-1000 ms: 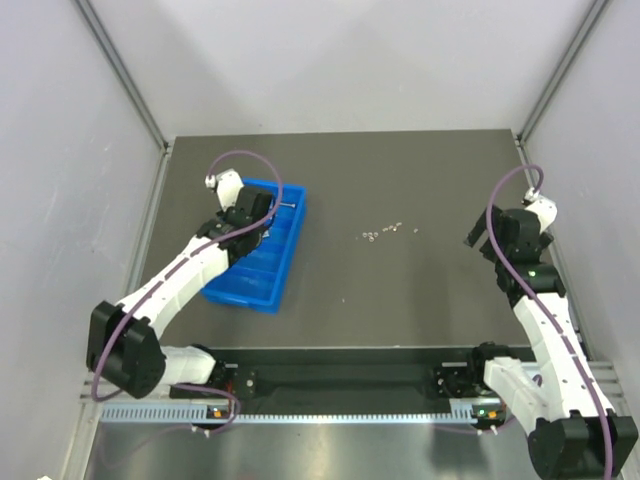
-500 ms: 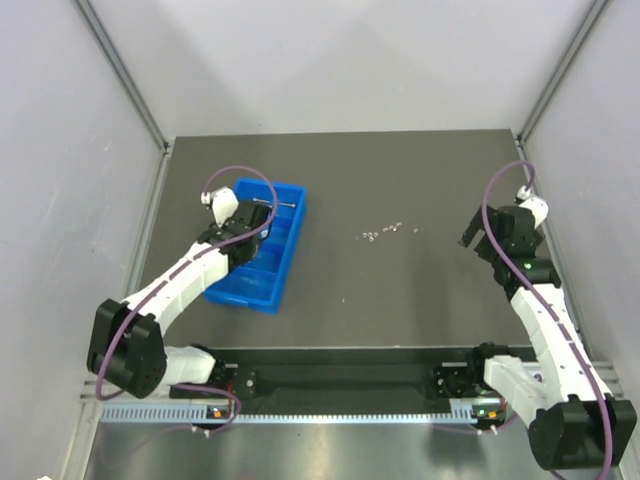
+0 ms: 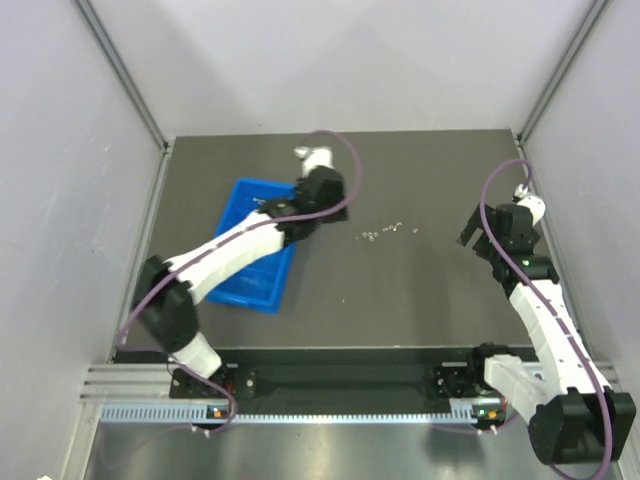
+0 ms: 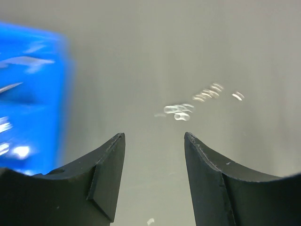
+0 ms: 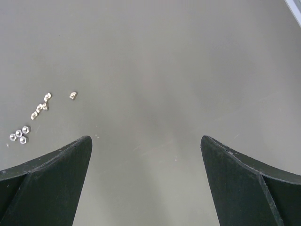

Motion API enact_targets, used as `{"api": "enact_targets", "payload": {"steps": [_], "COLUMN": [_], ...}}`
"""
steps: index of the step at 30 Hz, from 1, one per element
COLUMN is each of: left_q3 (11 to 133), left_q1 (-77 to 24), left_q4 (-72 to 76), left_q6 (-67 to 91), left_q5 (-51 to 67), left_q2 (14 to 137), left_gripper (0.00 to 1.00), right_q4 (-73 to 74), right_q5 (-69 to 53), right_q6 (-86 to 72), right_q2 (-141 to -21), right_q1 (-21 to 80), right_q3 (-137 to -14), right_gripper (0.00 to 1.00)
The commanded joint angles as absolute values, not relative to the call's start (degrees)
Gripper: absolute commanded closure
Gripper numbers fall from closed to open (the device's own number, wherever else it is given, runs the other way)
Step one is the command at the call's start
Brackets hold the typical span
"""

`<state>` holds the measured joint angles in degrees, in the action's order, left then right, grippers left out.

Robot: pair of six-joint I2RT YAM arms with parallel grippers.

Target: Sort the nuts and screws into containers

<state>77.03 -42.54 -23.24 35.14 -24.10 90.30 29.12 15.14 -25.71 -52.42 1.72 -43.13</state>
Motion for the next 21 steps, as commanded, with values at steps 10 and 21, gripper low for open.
{"api": "enact_targets", "payload": {"steps": [10, 21], "left_q3": [103.6, 104.3], "left_q1": [-44.7, -44.7], "left_q4": [-26.5, -27.3], "left_q6": [25.1, 25.1], "left_q5": [-14.1, -14.9], "left_q2": [124.7, 129.3], "left_gripper": [0.49, 0.58], "right_q4": [27.2, 27.3], "right_q5": [15.6, 16.3], "right_q6": [-25.4, -25.2], "right_q2": [-52.1, -53.3], "right_q1": [1.4, 1.4], "right_q3": [-43.1, -43.1], "right_gripper": [0.00, 0.00]}}
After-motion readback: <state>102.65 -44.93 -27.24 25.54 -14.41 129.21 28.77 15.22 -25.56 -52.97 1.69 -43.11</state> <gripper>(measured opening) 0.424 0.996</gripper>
